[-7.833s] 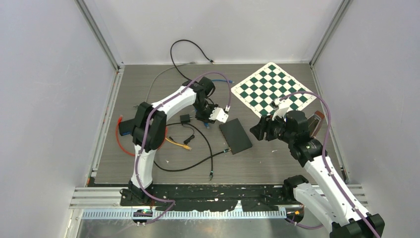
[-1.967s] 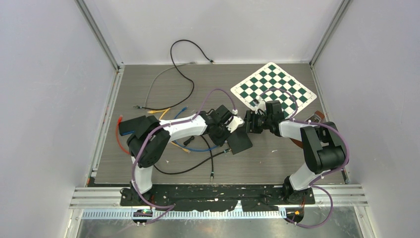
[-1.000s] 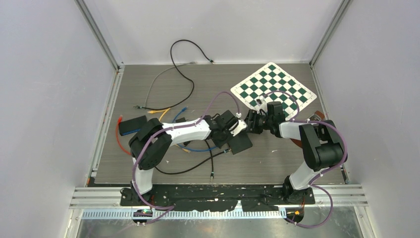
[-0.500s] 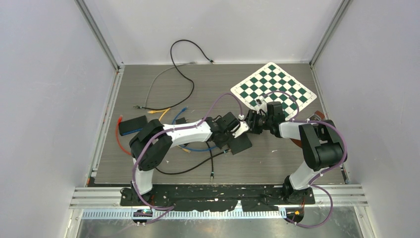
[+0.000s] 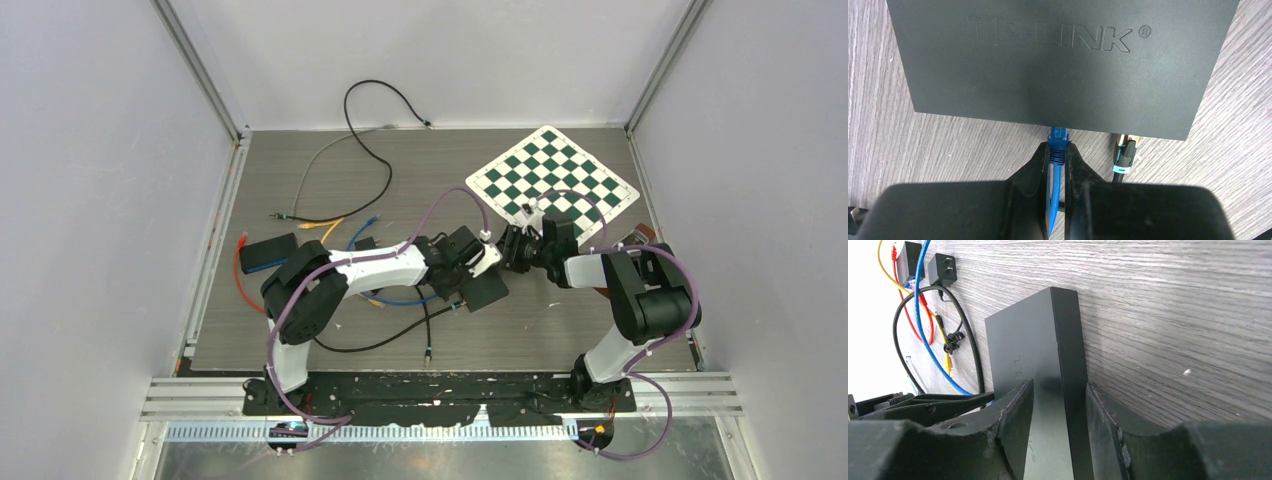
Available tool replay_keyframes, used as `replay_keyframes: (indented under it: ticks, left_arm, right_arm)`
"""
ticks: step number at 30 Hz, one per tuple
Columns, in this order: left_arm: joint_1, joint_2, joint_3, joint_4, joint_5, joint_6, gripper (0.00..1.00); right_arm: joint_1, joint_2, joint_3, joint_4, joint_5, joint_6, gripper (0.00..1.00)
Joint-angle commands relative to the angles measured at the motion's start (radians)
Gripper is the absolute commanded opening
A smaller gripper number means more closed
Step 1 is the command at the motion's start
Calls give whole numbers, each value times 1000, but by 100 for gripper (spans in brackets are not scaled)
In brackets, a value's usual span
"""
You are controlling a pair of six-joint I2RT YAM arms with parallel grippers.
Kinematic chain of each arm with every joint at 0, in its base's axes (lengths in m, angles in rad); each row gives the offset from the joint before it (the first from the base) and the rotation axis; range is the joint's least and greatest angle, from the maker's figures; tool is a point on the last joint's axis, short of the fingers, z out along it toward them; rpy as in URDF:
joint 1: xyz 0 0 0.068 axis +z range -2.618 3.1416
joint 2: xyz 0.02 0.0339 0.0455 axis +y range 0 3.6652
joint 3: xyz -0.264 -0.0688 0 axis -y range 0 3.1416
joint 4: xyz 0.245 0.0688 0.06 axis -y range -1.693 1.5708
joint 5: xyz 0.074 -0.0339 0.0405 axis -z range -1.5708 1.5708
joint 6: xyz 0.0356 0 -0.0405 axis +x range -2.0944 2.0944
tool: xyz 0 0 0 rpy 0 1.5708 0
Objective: Insert the plug into the switch port
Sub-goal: Insert the connector into the switch port.
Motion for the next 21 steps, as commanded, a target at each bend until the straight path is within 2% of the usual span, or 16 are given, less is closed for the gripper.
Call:
replay_keyframes:
  ticks: [1,8,13,17,21]
  left_arm:
    - [-2,-12,74,219,51,-48,0]
    - [3,9,143,236,104,-98,0]
    - [5,42,166,243,65,-122,0]
    - [7,36,134,286,1,-156,0]
    - [10,17,93,298,41,-134,0]
  right_arm:
    - [83,26,-77,-1,-146,88,48]
    - [155,29,-156,107,-116,163,47]
    - [178,20,-196,182,-98,235,46]
    - [179,-9,-222,196,-53,270,46]
    - [164,-18,-220,214,-25,291,46]
